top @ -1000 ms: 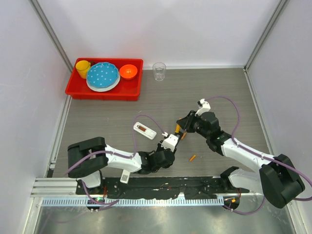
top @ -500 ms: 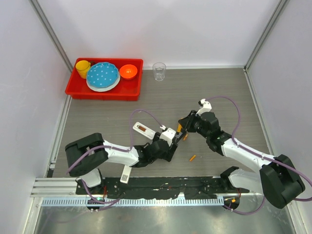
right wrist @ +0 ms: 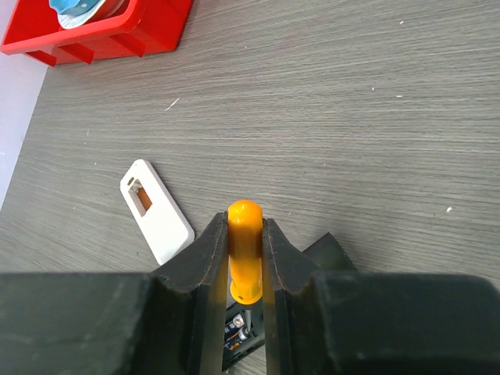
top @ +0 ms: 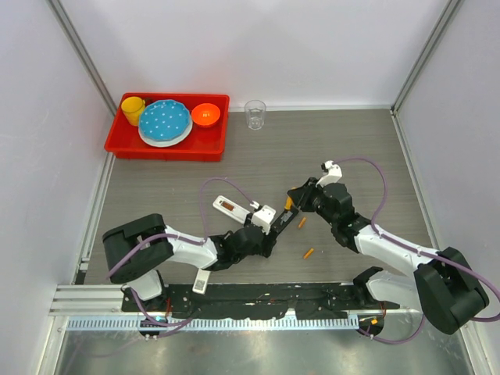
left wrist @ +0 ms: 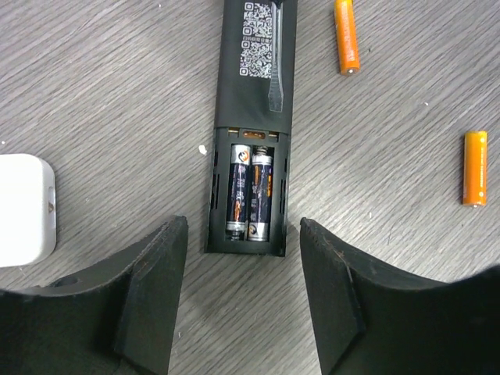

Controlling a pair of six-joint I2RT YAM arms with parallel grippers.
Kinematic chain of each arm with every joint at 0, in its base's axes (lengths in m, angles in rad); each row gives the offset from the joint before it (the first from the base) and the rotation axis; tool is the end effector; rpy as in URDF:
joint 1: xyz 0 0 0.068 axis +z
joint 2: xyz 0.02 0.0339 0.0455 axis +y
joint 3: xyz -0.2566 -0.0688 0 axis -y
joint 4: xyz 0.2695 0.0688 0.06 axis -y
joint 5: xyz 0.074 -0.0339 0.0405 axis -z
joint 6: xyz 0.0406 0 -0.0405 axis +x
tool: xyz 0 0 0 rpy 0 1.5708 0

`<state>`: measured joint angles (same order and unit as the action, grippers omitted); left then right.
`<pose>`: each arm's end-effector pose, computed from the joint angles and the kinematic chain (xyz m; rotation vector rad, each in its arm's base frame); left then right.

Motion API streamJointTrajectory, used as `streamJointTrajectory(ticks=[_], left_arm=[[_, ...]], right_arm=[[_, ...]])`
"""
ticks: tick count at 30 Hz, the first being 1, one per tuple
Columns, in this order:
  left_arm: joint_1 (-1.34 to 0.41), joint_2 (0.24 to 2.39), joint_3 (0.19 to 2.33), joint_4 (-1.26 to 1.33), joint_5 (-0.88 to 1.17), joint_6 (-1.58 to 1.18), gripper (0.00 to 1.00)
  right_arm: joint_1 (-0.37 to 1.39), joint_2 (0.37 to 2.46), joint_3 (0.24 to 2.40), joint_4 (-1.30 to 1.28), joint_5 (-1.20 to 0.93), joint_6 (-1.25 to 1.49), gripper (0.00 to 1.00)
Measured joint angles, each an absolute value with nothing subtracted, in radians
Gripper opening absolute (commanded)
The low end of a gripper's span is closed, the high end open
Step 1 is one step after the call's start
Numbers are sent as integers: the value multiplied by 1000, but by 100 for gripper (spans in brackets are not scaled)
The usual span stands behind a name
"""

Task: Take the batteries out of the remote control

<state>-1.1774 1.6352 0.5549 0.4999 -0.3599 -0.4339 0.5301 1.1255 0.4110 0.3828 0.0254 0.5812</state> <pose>0.1321 -0.2809 0.0987 0.5849 2.0824 -0.5673 0.2255 0.1309 0.1765 0.0682 1.9688 0.7199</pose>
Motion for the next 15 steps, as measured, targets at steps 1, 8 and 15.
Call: streamJointTrajectory(ticks=[1, 8, 15], left_arm=[[-1177, 1641, 556, 508, -360, -433, 59], [-1173, 1673, 567, 550, -358, -429, 47], [-1171, 1673, 566, 552, -355, -437, 46]], right_arm=[[530, 1126, 410, 391, 25, 582, 1], [530, 1130, 400, 447, 20, 582, 1], [558, 1178, 389, 478, 20, 581, 1]])
